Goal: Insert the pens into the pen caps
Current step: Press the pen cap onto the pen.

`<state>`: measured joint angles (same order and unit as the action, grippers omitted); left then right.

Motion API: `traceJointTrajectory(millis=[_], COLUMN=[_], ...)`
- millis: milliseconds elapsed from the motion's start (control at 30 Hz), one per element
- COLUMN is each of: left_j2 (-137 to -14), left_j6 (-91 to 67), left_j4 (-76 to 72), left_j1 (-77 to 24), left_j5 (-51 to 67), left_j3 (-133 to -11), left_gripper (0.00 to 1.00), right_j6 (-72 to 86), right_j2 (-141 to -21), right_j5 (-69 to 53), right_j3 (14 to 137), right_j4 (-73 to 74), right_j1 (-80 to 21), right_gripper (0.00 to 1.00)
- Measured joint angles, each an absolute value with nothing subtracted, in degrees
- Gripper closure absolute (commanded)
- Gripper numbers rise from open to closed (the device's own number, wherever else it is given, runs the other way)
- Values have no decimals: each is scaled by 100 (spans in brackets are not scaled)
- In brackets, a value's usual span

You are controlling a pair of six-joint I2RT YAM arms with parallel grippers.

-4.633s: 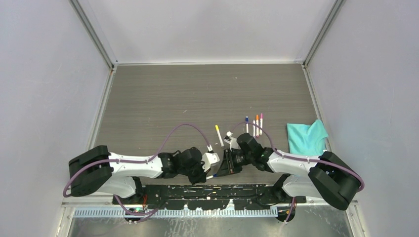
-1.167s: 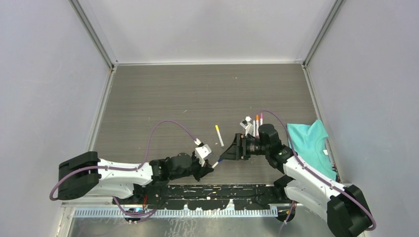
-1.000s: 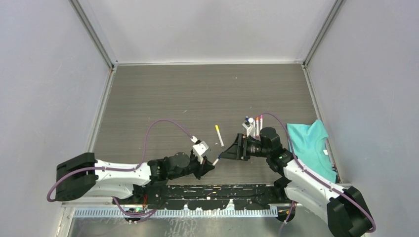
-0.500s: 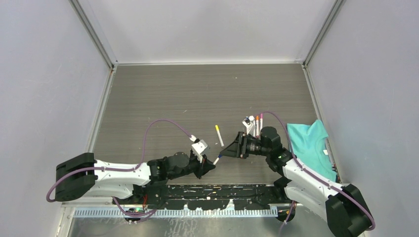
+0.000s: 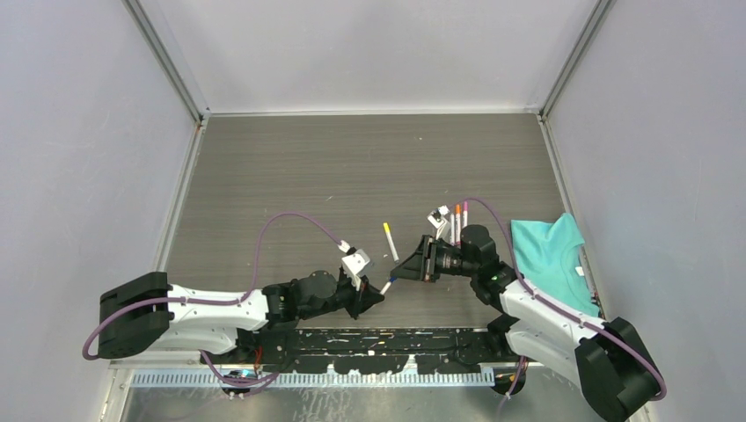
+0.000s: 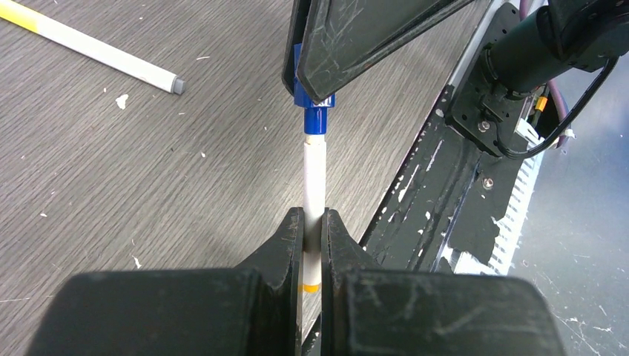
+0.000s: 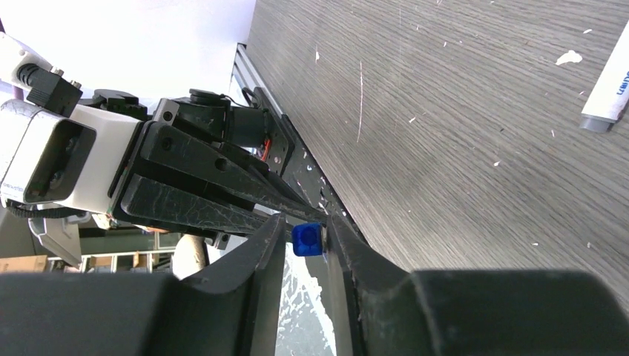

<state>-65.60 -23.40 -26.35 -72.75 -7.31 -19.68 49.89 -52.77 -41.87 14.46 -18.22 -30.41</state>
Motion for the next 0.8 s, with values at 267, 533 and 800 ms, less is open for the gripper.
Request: traceJointTrajectory(millis=[267,533,800], left_j2=[-6560,-6560,-6567], left_j6=[-2307,-2130,-2110], left_j4=[-2593,-2370,-2196], left_j1=[-7275,-7264,-7065], left_j5=[-652,-545,-163], left_j3=[-1970,-1970,-2027], left_gripper=[100,100,100], right_j6=[4963,4834,4552], right_j2=[-5457,-5636,-5612], right_j5=[-4206,-4202,-4014], right_j3=[1446,1457,1553], right_j4=[-1903,-1850,-1658], right_j1=[-3114,-3306,-3489], right_gripper=[99,99,99])
